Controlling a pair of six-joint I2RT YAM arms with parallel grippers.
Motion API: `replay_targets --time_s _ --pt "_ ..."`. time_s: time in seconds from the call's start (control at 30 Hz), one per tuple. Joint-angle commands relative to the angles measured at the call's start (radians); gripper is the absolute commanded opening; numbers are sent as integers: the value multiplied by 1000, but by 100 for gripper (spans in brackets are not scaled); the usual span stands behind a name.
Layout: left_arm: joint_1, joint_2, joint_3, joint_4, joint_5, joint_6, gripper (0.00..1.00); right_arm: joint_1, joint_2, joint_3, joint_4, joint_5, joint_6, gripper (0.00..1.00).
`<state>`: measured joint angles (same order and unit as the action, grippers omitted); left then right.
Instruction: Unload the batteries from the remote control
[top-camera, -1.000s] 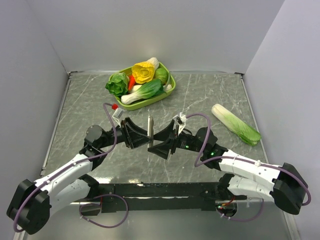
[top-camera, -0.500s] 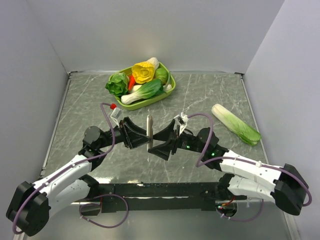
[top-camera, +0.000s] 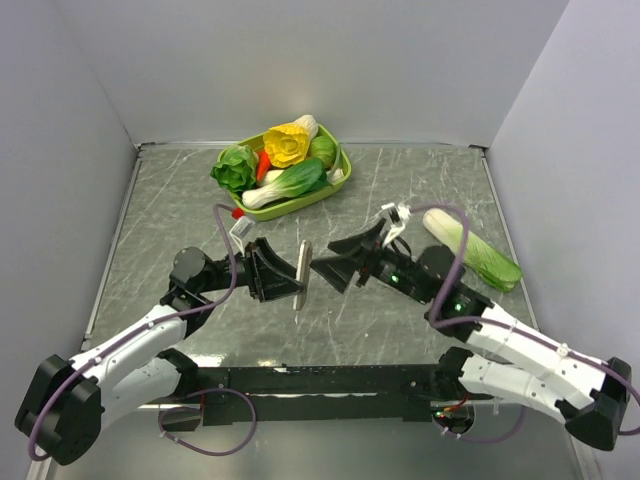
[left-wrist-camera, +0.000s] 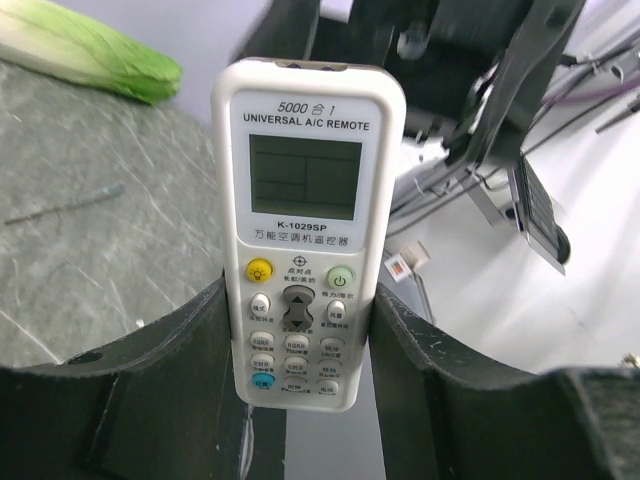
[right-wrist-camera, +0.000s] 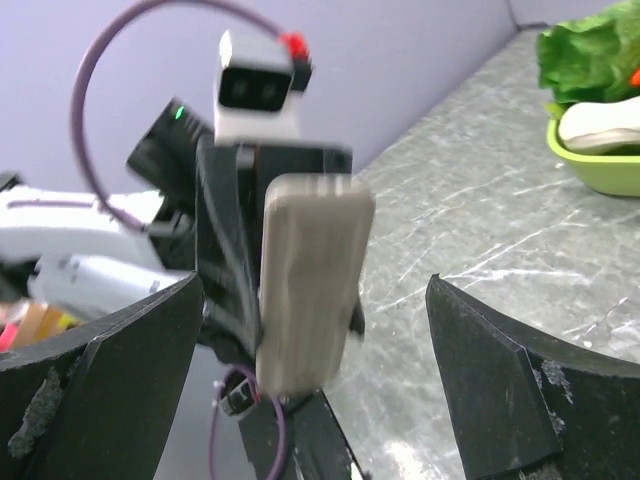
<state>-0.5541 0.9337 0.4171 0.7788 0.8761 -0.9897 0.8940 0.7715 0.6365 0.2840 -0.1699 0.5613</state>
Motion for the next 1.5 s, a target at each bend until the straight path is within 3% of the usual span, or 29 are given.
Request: replay_targets --time_s 0.0,0.23,0.4,0.5,0.53,0.57,0.6,0.63,0.7,0.73,0.87,1.0,1.17,1.47 --pt "-6 36 46 82 90 -36 24 -4 101 175 -178 66 73 100" --pt "-4 74 40 114 115 -53 24 -9 196 224 -175 35 164 99" --pt "-6 96 45 120 121 -58 24 -12 230 203 -175 -2 204 90" --pt "-6 112 54 62 112 -29 24 -18 232 169 -135 -22 227 73" --pt "-6 119 52 66 113 -33 25 -23 232 163 -115 -25 233 57" --pt "-6 129 48 85 113 -49 28 -27 232 158 -112 -28 247 51" --pt "-6 132 48 89 106 -52 34 -30 232 152 -109 -28 255 43" --pt "-6 134 46 85 92 -44 50 -44 230 150 -117 -23 264 29" --pt "-6 119 45 12 29 -14 60 -56 226 138 -131 -11 304 5" --pt "-6 102 43 -13 9 20 69 -63 221 132 -146 4 316 0" --pt "-6 59 55 -172 -118 127 83 -119 213 127 -271 67 383 0" --pt "-15 -1 58 -347 -274 235 84 -225 259 160 -483 92 483 0" --pt "-128 30 89 -441 -487 348 81 -311 377 201 -620 2 540 0" --pt "-196 180 83 -375 -490 401 71 -349 442 181 -628 -51 624 0"
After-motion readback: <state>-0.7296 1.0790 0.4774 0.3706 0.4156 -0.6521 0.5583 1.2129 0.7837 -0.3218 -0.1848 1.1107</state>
